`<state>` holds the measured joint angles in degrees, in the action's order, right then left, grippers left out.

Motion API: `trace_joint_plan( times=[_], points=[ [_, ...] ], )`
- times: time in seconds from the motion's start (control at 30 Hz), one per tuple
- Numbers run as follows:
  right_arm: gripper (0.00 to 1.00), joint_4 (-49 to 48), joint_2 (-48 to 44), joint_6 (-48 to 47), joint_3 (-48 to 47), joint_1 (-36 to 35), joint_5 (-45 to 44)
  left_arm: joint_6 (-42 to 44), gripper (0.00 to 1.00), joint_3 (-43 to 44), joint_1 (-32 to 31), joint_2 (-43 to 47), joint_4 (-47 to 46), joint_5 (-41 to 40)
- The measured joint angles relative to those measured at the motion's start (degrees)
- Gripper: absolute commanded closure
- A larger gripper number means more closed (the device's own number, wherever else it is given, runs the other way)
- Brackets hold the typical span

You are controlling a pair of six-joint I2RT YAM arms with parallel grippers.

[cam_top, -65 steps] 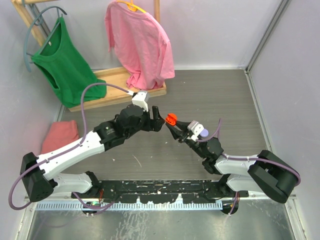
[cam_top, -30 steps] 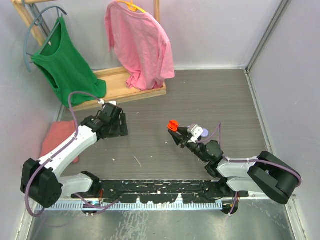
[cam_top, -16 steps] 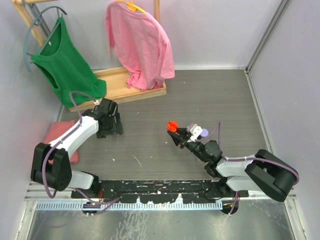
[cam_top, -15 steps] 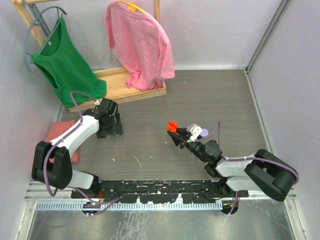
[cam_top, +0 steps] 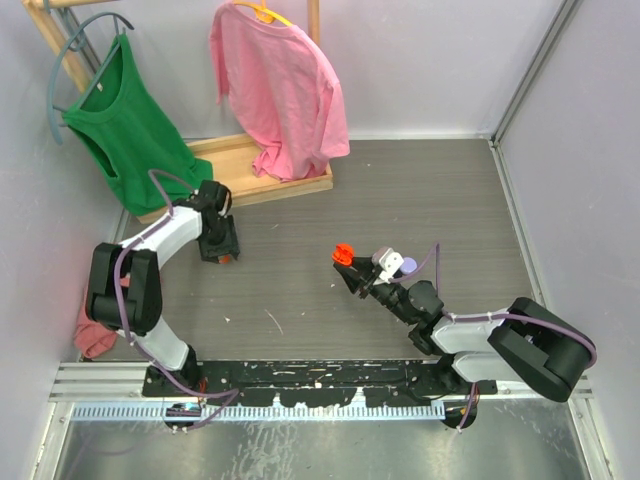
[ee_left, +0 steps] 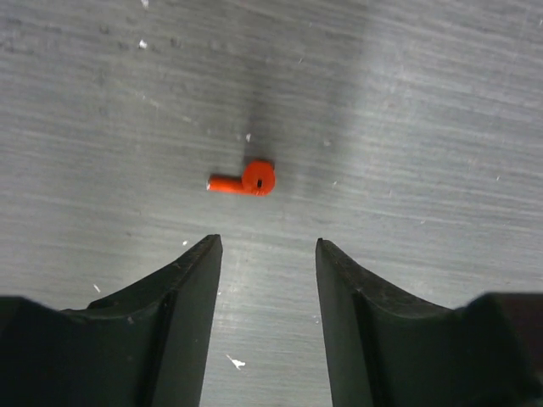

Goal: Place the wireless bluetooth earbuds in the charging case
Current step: Pick up the earbud from the center of the board.

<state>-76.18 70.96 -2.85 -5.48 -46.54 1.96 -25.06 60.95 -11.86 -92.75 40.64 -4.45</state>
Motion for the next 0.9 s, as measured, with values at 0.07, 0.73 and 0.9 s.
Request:
trace_joint_plan(
  times=[0.07, 0.73, 0.9],
  points=[
    [0.99, 0.04, -0.11, 0.02, -0.02, 0.00, 0.24, 0.26, 0.53, 1.36, 0.24, -1.70, -0.26, 0.00],
    [0.99, 0.85, -0.59, 0.20, -0.13, 0.00, 0.74, 1.36, 0.60, 9.42, 0.35, -13.16, 2.45, -1.79],
    [0.99, 0.85, -0.59, 0.22, -0.22, 0.00, 0.94, 0.26, 0.60, 8.61, 0.35, -12.96, 3.85, -1.66]
  ],
)
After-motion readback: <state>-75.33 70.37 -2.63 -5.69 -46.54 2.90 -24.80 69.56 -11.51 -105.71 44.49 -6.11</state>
